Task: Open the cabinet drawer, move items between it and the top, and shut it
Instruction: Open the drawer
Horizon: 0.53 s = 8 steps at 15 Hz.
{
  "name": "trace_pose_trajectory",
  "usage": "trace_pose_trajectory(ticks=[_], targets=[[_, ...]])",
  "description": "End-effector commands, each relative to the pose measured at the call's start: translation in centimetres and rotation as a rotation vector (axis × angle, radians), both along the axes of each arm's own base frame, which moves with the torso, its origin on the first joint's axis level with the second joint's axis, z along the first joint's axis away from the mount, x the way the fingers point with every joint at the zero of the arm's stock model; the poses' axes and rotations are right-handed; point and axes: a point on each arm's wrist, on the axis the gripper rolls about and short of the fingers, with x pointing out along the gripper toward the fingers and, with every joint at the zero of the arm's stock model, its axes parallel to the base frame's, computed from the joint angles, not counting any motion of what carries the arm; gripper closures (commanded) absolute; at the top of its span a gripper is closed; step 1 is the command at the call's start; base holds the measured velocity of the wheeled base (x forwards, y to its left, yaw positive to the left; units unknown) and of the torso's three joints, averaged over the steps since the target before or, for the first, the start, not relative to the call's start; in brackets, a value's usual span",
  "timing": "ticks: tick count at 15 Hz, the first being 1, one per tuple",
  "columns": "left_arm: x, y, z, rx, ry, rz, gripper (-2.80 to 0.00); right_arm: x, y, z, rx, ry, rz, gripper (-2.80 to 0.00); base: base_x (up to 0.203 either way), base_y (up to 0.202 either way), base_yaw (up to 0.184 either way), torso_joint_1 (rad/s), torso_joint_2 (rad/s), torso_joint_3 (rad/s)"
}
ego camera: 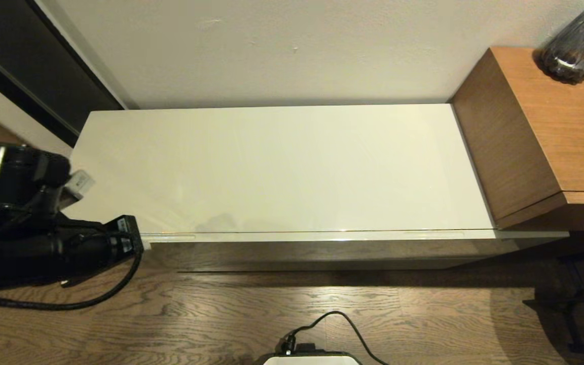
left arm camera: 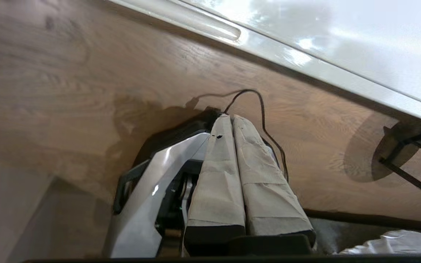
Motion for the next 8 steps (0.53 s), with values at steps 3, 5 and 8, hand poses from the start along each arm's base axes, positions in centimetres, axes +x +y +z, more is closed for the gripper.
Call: trace_pose_trajectory(ticks=[3, 5, 8], targets=[[-11.2, 2.2, 4.5, 0.016, -0.116, 0.019, 0.0, 0.0, 0.0, 0.0, -0.001, -0.001, 0.001, 0.0, 0.0, 0.0, 0.0, 0.0, 0.0, 0.0], [-16.7, 4.0, 5.9, 0.045, -0.109, 0.05, 0.0, 0.0, 0.0, 0.0, -0.001, 0.001, 0.0, 0.0, 0.0, 0.0, 0.0, 0.0, 0.0, 0.0], [-24.5, 6.3, 5.7, 0.121, -0.113, 0.141, 0.0, 0.0, 0.0, 0.0, -0.001, 0.0, 0.0, 0.0, 0.0, 0.0, 0.0, 0.0, 0.0, 0.0]])
